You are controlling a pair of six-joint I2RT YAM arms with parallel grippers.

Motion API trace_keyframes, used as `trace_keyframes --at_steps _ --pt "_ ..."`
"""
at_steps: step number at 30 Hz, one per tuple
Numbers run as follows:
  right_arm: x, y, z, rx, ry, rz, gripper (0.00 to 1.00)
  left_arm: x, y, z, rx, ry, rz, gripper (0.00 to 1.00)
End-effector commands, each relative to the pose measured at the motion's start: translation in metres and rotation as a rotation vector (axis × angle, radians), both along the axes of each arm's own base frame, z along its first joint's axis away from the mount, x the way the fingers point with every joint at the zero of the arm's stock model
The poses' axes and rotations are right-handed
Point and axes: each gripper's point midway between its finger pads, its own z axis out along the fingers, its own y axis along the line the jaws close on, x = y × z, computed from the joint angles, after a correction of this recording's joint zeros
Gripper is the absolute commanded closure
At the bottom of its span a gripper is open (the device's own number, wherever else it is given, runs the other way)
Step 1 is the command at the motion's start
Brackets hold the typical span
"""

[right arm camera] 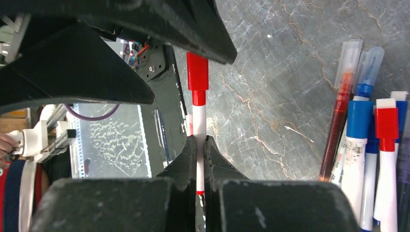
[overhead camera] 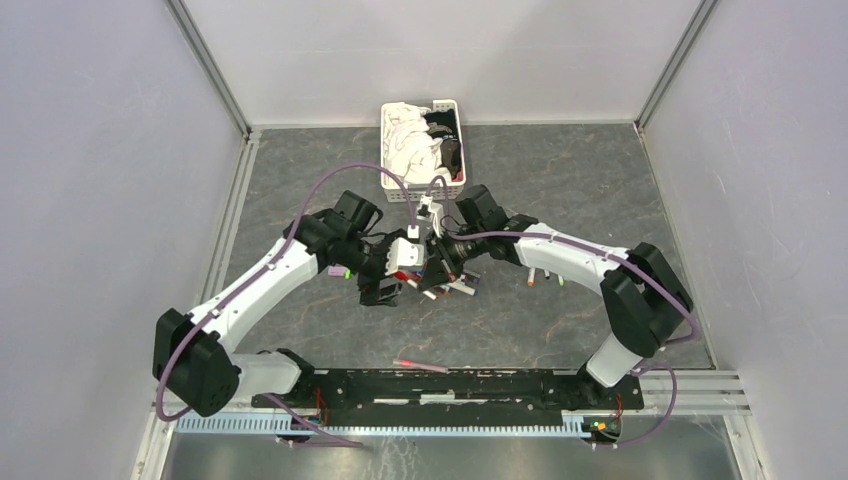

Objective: Open the pen caps

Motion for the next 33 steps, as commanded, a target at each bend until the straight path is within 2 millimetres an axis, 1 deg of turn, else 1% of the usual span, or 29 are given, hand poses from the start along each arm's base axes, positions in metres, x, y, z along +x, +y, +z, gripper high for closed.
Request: trace_keyframes --at_steps 1,3,5,9,14,15,16,17,18,19,23,26,30,32,33 --pt "-0.001 0.014 0.024 0.077 0.026 0.049 1.0 -0.001 -0.005 0.006 0.007 -0.054 -0.083 0.15" --pt "-0.001 0.016 0.026 0.087 0.04 0.053 1.0 -0.003 -0.006 0.006 0.012 -0.054 -0.096 0.24" --pt "-0.001 0.019 0.03 0.104 0.049 0.057 1.0 -0.004 -0.006 0.003 0.023 -0.053 -0.105 0.37" --pt "0.0 0.022 0.032 0.11 0.062 0.069 1.0 -0.007 -0.001 -0.006 0.071 -0.053 -0.13 0.57" --pt "-0.002 0.025 0.036 0.136 0.09 0.07 0.99 -0.011 0.0 -0.014 0.114 -0.041 -0.151 0.77" --pt "-0.003 0.026 0.036 0.143 0.095 0.072 0.95 -0.012 -0.001 -0.014 0.113 -0.037 -0.157 0.84" --pt "-0.004 0.027 0.036 0.147 0.101 0.07 0.91 -0.013 -0.002 -0.013 0.114 -0.034 -0.162 0.88" --pt "-0.005 0.027 0.036 0.148 0.104 0.072 0.82 -0.014 -0.004 -0.013 0.114 -0.029 -0.166 0.96" --pt "-0.007 0.028 0.034 0.145 0.108 0.076 0.73 -0.014 -0.005 -0.012 0.113 -0.029 -0.164 0.98" --pt "-0.009 0.03 0.032 0.143 0.114 0.081 0.69 -0.014 -0.007 -0.011 0.112 -0.027 -0.166 0.98" --pt "-0.014 0.035 0.027 0.137 0.126 0.104 0.63 -0.012 -0.008 -0.006 0.111 -0.028 -0.166 0.98" --pt "-0.015 0.036 0.021 0.129 0.134 0.112 0.63 -0.011 -0.008 -0.003 0.112 -0.035 -0.163 0.98" --pt "-0.017 0.033 0.008 0.089 0.14 0.127 0.64 -0.01 -0.007 0.0 0.115 -0.05 -0.159 0.98" --pt "-0.018 0.032 0.005 0.087 0.143 0.128 0.71 -0.01 -0.006 0.0 0.117 -0.051 -0.159 0.98" --pt "-0.017 0.032 0.005 0.085 0.141 0.125 0.79 -0.011 -0.005 0.0 0.12 -0.051 -0.16 0.98"
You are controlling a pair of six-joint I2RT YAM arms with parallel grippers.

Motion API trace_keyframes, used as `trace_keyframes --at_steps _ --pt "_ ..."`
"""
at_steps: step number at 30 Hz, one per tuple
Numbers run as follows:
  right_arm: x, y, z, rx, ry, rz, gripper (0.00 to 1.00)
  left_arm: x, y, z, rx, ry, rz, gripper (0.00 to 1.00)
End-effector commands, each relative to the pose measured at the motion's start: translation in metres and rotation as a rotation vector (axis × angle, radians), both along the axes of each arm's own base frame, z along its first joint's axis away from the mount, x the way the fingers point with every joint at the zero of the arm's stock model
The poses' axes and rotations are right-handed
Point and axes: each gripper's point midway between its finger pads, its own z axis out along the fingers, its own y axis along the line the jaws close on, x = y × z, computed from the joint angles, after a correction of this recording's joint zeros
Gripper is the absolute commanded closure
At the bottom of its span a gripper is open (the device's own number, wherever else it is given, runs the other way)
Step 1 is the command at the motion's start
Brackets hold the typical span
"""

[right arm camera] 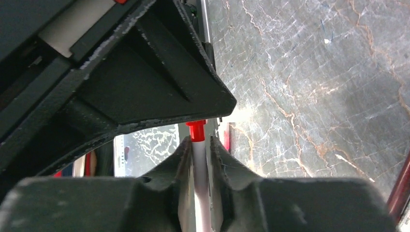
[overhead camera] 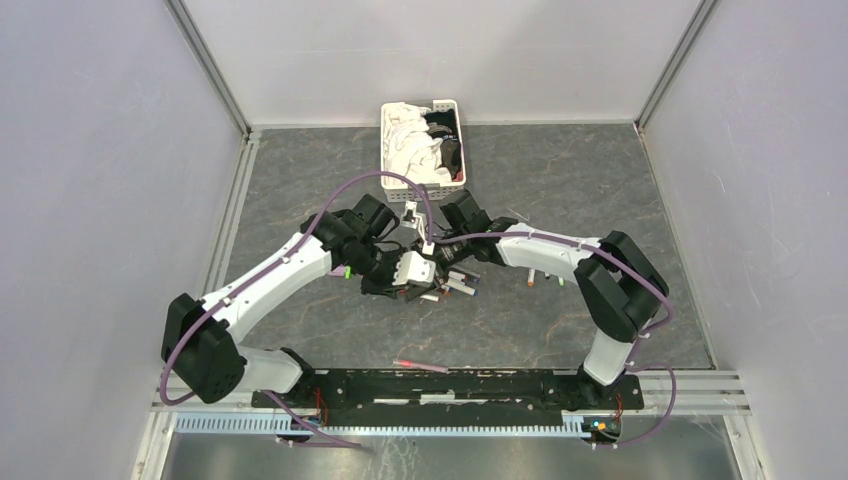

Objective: Open the pen caps

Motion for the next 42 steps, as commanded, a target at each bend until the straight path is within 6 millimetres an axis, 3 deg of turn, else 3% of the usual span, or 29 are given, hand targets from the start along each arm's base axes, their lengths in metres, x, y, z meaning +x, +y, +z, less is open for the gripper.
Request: trace_keyframes --at_steps 1,2,6,10,16,20,23,29,31,32,35,36,38,42 --pt "0.005 0.004 0.01 0.031 -0.053 0.019 0.91 0.002 -0.003 0.013 -0.022 -0.034 -0.025 0.98" --pt "0.005 0.003 0.009 0.021 -0.057 0.017 1.0 0.003 -0.001 0.012 -0.012 -0.039 -0.025 0.98" --pt "0.008 -0.009 0.005 -0.009 -0.086 -0.008 1.0 0.013 0.012 0.0 0.066 -0.09 -0.024 0.98" --pt "0.01 -0.035 -0.02 -0.101 -0.092 -0.041 1.0 0.032 0.025 -0.015 0.149 -0.132 -0.006 0.98" --pt "0.01 -0.071 -0.043 -0.181 -0.098 -0.13 1.0 0.07 0.065 -0.022 0.228 -0.159 0.063 0.98" --pt "0.006 -0.077 -0.042 -0.172 -0.108 -0.135 1.0 0.092 0.084 -0.021 0.249 -0.192 0.11 0.98" --pt "0.005 -0.08 -0.041 -0.183 -0.114 -0.126 1.0 0.098 0.091 -0.024 0.269 -0.206 0.12 0.98" --pt "0.006 -0.077 -0.035 -0.164 -0.114 -0.125 1.0 0.099 0.086 -0.025 0.232 -0.213 0.136 0.98" --pt "0.007 -0.07 -0.03 -0.128 -0.094 -0.13 1.0 0.091 0.066 -0.014 0.136 -0.187 0.136 0.87" --pt "0.008 -0.065 -0.025 -0.096 -0.078 -0.136 1.0 0.083 0.055 -0.008 0.086 -0.172 0.122 0.7" --pt "0.014 -0.047 -0.011 -0.03 -0.047 -0.139 1.0 0.054 0.024 0.005 -0.016 -0.153 0.059 0.4" --pt "0.017 -0.038 -0.005 -0.009 -0.042 -0.136 1.0 0.042 0.013 0.01 -0.047 -0.154 0.02 0.25" --pt "0.02 -0.026 0.005 0.021 -0.037 -0.126 1.0 0.025 0.004 0.011 -0.069 -0.142 -0.016 0.1" --pt "0.023 -0.004 0.02 0.056 -0.03 -0.092 1.0 0.006 -0.006 0.013 -0.098 -0.118 -0.055 0.08"
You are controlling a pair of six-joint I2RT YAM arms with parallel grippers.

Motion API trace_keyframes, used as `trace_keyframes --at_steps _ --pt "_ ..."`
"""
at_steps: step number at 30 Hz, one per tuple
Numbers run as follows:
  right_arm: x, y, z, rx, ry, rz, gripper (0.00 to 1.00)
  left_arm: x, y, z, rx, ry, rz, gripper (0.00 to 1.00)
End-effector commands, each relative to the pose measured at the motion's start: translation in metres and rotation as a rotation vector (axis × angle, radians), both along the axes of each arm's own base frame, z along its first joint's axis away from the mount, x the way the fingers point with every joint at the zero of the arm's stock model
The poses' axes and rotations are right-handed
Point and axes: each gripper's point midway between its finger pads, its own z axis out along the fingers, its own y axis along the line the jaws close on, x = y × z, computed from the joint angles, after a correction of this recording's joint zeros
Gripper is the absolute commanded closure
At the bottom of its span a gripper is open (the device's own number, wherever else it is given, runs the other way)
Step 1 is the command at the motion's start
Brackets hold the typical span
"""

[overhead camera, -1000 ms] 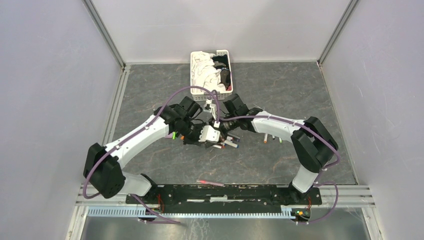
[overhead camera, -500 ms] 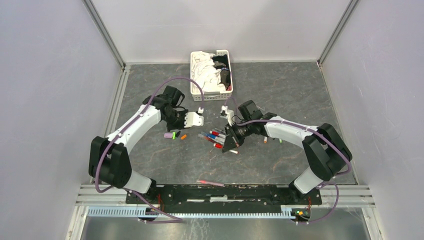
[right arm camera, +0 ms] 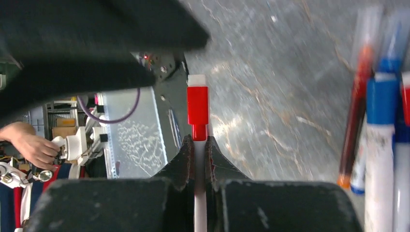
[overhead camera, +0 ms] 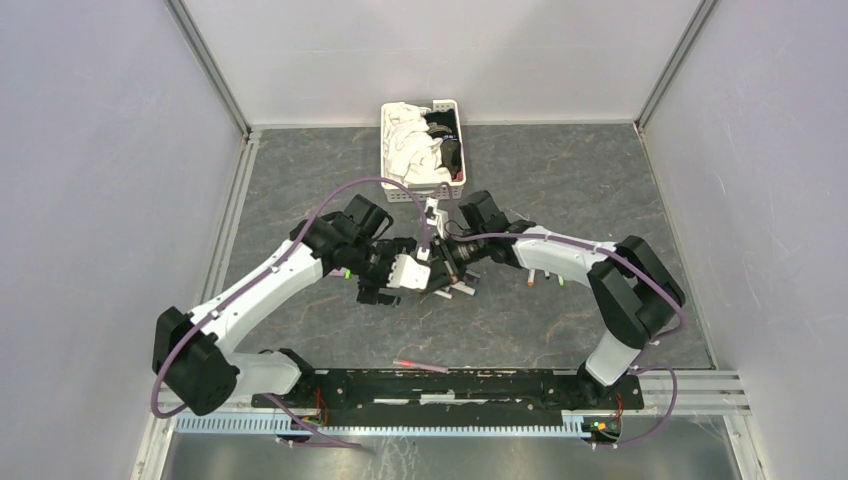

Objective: Open the pen caps

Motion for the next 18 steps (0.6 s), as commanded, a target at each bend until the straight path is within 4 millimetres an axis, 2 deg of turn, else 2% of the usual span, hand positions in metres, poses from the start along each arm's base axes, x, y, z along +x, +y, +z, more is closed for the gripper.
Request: trace_keyframes --at_steps 1,6,9,18 --pt "0.01 0.037 0.041 0.129 -0.033 0.05 1.0 -0.021 -0.011 0.004 -0.068 0.068 -0.008 0.09" --pt "0.008 0.05 0.047 0.141 -0.008 0.072 1.0 -0.022 -0.008 -0.004 -0.041 0.059 -0.026 0.14" --pt "0.01 0.056 0.051 0.161 -0.023 0.079 1.0 -0.02 -0.008 -0.006 -0.03 0.054 -0.03 0.26" --pt "0.007 0.058 0.047 0.154 -0.007 0.092 1.0 -0.012 -0.004 -0.013 0.022 0.029 -0.037 0.95"
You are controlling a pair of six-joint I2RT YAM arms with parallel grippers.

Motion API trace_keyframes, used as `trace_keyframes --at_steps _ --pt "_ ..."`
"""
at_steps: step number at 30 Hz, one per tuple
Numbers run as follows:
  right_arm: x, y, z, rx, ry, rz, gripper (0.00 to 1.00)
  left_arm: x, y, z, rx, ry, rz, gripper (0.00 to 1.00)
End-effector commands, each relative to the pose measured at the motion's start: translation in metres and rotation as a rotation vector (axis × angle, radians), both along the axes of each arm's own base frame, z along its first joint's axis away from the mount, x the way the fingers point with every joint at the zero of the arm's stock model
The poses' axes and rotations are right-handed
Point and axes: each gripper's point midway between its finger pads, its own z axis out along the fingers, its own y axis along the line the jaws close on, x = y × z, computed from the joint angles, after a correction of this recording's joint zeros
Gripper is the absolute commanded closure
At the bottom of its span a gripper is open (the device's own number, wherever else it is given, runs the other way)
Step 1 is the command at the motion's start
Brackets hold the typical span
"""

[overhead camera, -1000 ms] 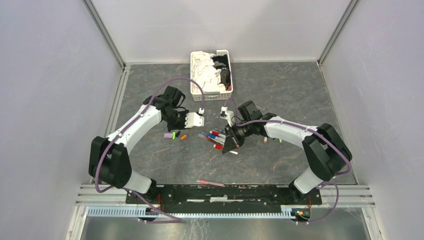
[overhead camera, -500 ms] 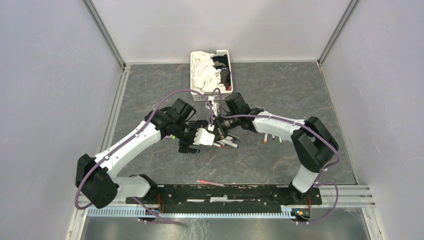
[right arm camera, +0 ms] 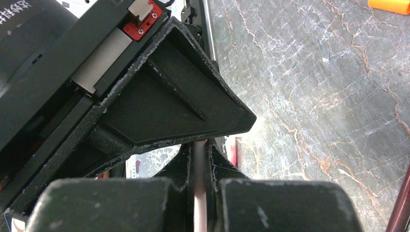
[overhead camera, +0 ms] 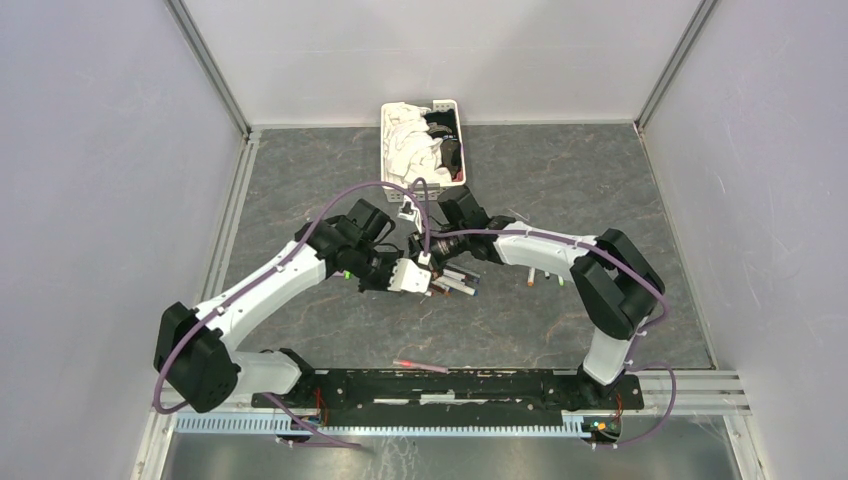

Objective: Open the pen caps

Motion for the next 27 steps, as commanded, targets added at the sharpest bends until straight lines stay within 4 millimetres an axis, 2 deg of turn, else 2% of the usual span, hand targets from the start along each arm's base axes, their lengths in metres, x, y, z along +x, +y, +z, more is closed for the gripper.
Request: trace_keyframes --at_steps 1,5,8,11,14,19,21,23,25,27 --pt "0.01 0.007 0.014 0.046 -0.048 0.003 1.0 0.0 0.001 -0.004 0.032 0.01 -0.008 0.97" --pt "0.001 -0.004 -0.001 -0.009 -0.045 0.028 1.0 0.0 0.011 -0.011 0.091 0.003 -0.014 0.98" --pt "-0.01 -0.02 -0.017 -0.06 -0.06 0.044 1.0 0.006 0.025 -0.017 0.16 -0.036 -0.015 0.98" --pt "-0.023 -0.045 -0.04 -0.131 -0.06 0.038 1.0 0.024 0.048 -0.013 0.205 -0.062 0.006 0.98" --pt "-0.036 -0.063 -0.054 -0.149 -0.037 0.006 1.0 0.049 0.069 -0.005 0.223 -0.05 0.068 0.98" --pt "-0.044 -0.076 -0.056 -0.142 -0.042 -0.018 1.0 0.062 0.069 -0.001 0.196 -0.084 0.09 0.98" --pt "-0.038 -0.079 -0.05 -0.138 -0.059 -0.038 1.0 0.061 0.066 -0.006 0.178 -0.07 0.104 0.98" --pt "-0.023 -0.083 -0.04 -0.127 -0.088 -0.084 1.0 0.061 0.061 -0.013 0.156 -0.05 0.131 0.98" --pt "0.002 -0.091 -0.033 -0.137 -0.118 -0.163 1.0 0.066 0.056 -0.019 0.132 -0.043 0.162 0.98" --pt "0.034 -0.108 -0.04 -0.239 -0.165 -0.294 1.0 0.07 0.053 -0.028 0.12 -0.027 0.203 0.98"
